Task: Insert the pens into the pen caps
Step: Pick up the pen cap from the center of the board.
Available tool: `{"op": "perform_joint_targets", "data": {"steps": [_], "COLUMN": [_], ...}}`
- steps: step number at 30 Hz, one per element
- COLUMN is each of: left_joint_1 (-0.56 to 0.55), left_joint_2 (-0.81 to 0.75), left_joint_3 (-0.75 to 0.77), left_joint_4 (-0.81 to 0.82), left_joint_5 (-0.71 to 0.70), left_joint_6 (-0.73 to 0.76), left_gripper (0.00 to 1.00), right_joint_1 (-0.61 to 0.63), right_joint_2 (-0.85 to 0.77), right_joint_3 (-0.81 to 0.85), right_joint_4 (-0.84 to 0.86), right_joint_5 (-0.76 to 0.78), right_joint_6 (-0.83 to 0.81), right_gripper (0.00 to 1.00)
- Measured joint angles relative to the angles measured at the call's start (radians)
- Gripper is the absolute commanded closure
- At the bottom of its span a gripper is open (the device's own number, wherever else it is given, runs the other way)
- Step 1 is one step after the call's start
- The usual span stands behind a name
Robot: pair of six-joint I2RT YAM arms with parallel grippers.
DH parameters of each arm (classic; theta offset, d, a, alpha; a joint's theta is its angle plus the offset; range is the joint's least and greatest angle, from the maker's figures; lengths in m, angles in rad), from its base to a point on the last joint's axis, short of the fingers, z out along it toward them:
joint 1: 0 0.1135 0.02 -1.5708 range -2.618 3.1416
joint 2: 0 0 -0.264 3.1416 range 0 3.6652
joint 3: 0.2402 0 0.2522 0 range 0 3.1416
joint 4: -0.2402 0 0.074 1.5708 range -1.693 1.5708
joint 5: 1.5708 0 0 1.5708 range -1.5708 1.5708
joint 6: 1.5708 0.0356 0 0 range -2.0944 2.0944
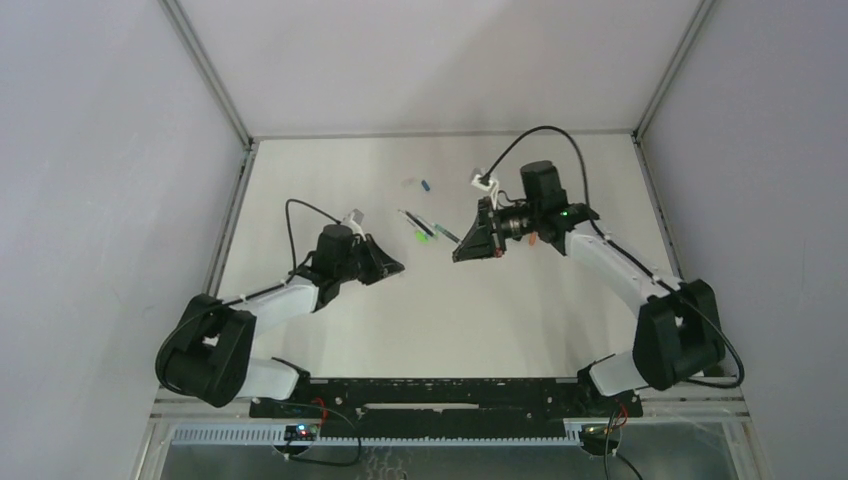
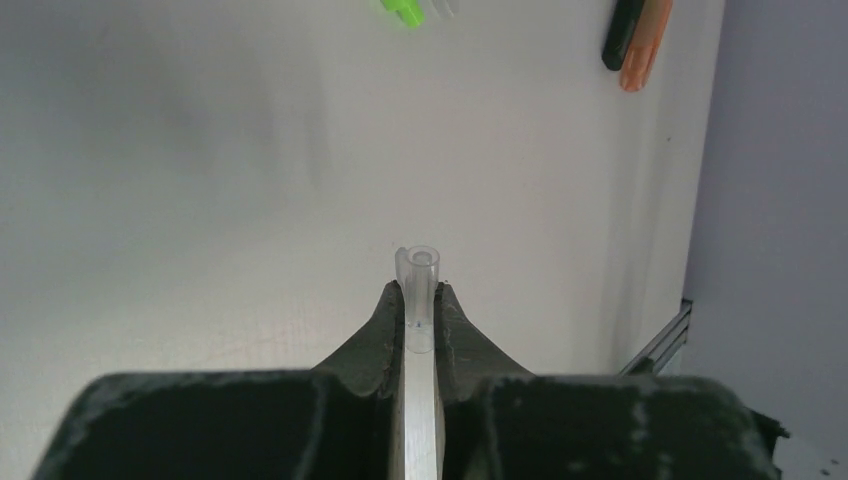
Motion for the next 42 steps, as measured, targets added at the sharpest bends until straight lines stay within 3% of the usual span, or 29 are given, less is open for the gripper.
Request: {"op": "perform_joint_targets", "data": {"steps": [5,15,24,31,38,42], "left_joint_1": [0.009,0.008,-0.013,-0.025,-0.045,-0.064], "left_joint_2": [0.016,0.122,0.291,0.352,0.387,0.404], "left_joint_3": [0.003,0.235,0.398,0.473,0.518,0.534], "left_joint_4": [-0.021,-0.485,-0.725,-0.813,-0.878,-0.898], "left_joint_5": [-0.042,-0.341,-0.486,-0.545,-0.6,-0.62], "left_joint_6": [-0.033,0.154,0.267,0.311,0.328,0.329], "left_gripper": [1.0,0.98,0.85,0.69,0.68,0.72], "right_joint_1": [0.046,0.032,-0.003,-0.022,-0.032,-0.034], "right_joint_2": [0.101,0.109,0.107,0.086,0.079,0.076], "right_joint_3": [-0.003,-0.01,-0.01,-0.01,-0.01,-0.01], "right_joint_4": [-0.011,-0.022,-0.022,-0.021,-0.021,-0.021], "right_joint_5": [0.065,0.097,0.089,0.072,0.06,0.056], "right_joint_6": [-0.011,-0.019,-0.018,-0.017,-0.015,-0.014], "right_gripper": [1.0,1.0,1.0,1.0,1.0,1.0]}}
